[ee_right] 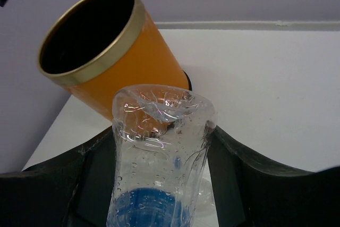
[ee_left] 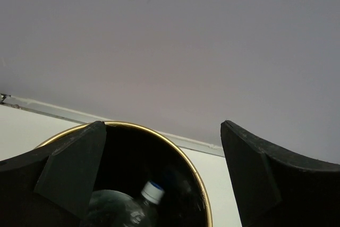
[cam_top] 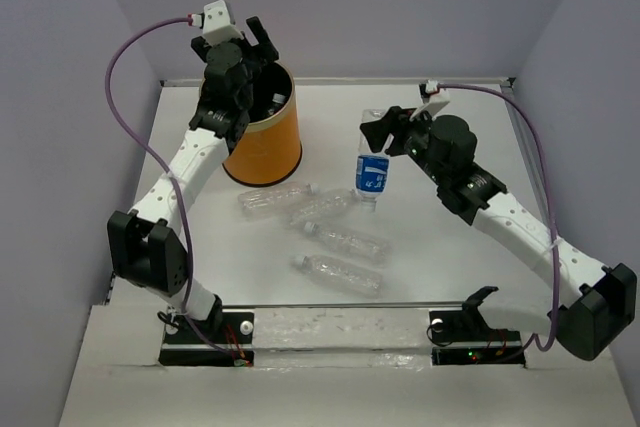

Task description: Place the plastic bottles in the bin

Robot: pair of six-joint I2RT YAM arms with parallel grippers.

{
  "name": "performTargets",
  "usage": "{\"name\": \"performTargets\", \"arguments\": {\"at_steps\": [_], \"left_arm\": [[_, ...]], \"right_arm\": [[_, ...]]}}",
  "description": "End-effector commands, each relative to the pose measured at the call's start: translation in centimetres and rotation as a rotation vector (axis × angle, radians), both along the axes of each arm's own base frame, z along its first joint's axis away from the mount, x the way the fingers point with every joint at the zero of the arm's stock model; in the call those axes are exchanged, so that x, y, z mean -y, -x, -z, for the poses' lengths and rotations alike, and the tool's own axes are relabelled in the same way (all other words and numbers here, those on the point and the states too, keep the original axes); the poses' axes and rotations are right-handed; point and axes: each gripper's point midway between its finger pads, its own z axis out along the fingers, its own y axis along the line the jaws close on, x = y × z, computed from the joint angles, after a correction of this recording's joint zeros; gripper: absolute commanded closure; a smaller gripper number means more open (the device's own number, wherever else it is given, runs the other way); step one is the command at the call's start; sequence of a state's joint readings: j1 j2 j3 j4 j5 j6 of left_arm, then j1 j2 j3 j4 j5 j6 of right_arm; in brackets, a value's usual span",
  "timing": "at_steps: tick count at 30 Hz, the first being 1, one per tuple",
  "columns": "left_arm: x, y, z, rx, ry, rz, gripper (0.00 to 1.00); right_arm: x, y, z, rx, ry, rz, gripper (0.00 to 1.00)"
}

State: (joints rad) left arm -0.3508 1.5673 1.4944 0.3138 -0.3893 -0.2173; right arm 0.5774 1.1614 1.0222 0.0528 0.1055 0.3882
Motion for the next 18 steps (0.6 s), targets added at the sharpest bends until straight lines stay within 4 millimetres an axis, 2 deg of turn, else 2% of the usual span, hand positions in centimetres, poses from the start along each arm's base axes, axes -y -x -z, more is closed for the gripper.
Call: {"name": "performTargets", "arguments": {"at_steps": [1,2,3,6,8,9,10,11,12,13,14,16,17,18], "left_arm": [[-2.1,5.0,-7.7,0.165,0.073,-0.008,0.01],[-2.1,5.7,-8.3,0.174,0.082,0.01,0.01],[-2.3,7.4,-9.5,0.192,0.104,0.034,0.01],[-1.6,9.7,-8.9,0.158,0.128,0.115,0.01],[-1.1,11.7,-5.8,0.067,0.147,0.17,0.01],[-1.1,12.5,-5.3,0.062,0.164,0.185,0.01],[-1.3,14.1,-4.3,0.038,0.198,0.197,0.01],[-1.1,14.4,-0.7,-0.036,0.194,0.207,0.01],[-1.2,15.1,0.7,-0.064,0.2,0.212,0.01],[-1.8,16.8,1.6,-0.081,0.213,0.206,0.01],[-1.8,17.3,4.8,-0.142,0.227,0.203,0.01],[-2.2,18.9,7.8,-0.212,0.226,0.204,0.01],[-2.3,20.0,9.2,-0.238,0.235,0.211,0.01],[-2.4,20.6,10.3,-0.265,0.238,0.208,0.01]], "right_arm": [[-3.6,0.5,-7.6,0.187,-0.062,-0.098,0.55],[-4.2,0.5,-8.0,0.196,-0.06,-0.11,0.55],[-5.1,0.2,-7.8,0.196,-0.048,-0.124,0.55],[-7.0,0.4,-9.8,0.231,-0.057,-0.158,0.55],[-8.4,0.4,-11.3,0.275,-0.055,-0.184,0.55],[-8.7,0.0,-11.7,0.285,-0.051,-0.182,0.55],[-9.2,0.0,-12.2,0.299,-0.044,-0.189,0.55],[-9.9,-0.8,-11.9,0.298,-0.029,-0.191,0.55],[-10.4,-0.7,-13.7,0.331,-0.044,-0.198,0.55],[-10.7,-1.0,-14.3,0.351,-0.035,-0.196,0.55],[-11.9,-1.7,-13.7,0.345,-0.022,-0.205,0.55],[-12.7,-2.7,-14.7,0.367,-0.016,-0.199,0.55],[-12.7,-3.0,-17.6,0.423,-0.035,-0.186,0.56],[-13.0,-3.5,-18.4,0.438,-0.036,-0.177,0.56]]}}
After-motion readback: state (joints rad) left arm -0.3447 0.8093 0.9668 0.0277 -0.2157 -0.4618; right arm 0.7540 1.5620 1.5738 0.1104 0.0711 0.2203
